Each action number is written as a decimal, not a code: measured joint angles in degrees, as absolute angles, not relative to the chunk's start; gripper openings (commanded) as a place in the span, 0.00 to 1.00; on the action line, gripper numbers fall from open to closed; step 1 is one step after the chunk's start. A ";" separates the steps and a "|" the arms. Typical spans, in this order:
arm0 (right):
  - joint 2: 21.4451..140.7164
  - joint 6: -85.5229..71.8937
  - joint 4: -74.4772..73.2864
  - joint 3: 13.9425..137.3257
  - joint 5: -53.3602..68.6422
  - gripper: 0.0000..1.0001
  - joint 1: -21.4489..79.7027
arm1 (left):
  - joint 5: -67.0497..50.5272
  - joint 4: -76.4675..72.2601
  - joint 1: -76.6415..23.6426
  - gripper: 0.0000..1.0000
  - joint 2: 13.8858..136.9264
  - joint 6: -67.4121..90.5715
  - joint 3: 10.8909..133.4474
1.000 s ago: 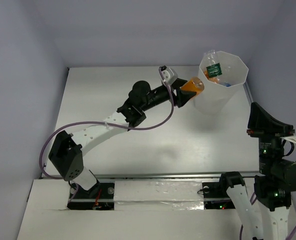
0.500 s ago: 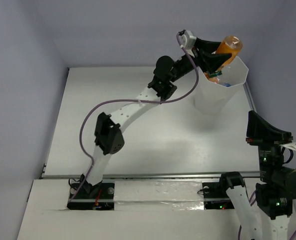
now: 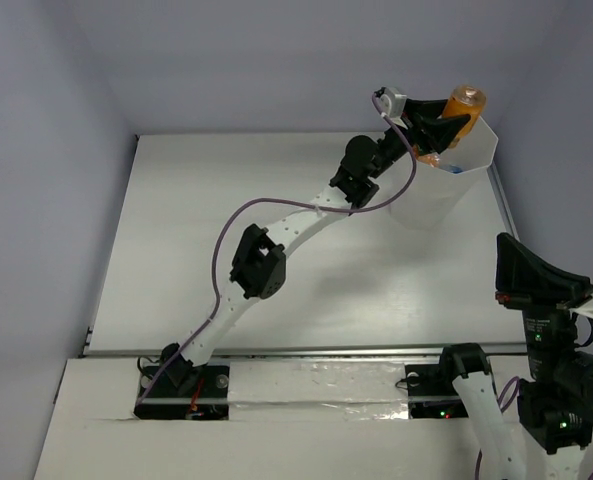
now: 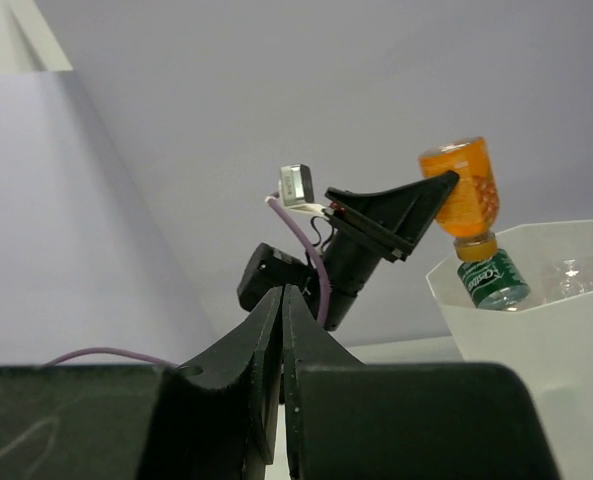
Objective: Put the plastic bottles in the bin
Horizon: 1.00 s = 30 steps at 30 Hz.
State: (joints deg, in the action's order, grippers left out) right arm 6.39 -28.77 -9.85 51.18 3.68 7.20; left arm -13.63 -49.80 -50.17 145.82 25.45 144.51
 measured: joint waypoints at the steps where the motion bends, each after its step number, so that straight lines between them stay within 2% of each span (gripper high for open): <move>1: 6.42 -28.80 -9.87 51.18 4.10 0.09 7.20 | -13.04 -50.19 -50.19 0.38 146.47 25.45 144.81; 3: 6.42 -28.82 -9.82 51.16 4.62 0.09 7.20 | -11.73 -50.61 -50.37 0.39 147.35 25.41 144.99; 6: 6.42 -29.06 -9.76 51.00 5.19 0.09 7.20 | -9.80 -51.18 -50.59 0.46 148.22 25.26 145.21; 7: 6.42 -29.23 -9.72 50.81 5.32 0.09 7.20 | -9.32 -51.20 -50.65 0.53 148.46 25.08 145.25; 11: 6.42 -29.82 -9.72 50.19 6.07 0.09 7.20 | -7.97 -51.40 -50.70 0.67 149.27 24.34 145.56; 15: 6.42 -30.26 -9.61 49.93 6.46 0.09 7.20 | -7.38 -51.33 -50.68 0.71 149.93 24.23 145.56; 20: 6.42 -30.50 -9.58 49.78 6.68 0.09 7.20 | -7.18 -51.27 -50.83 0.81 149.95 23.94 145.56; 30: 7.14 -30.50 -9.69 49.78 6.63 0.10 7.20 | -8.38 -50.94 -51.35 0.90 148.88 22.81 139.83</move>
State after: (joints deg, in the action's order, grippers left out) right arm 7.14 -30.50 -9.69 49.78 6.63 7.20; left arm -8.38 -50.94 -51.35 148.88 22.81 139.83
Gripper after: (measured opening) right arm 0.094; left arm 0.880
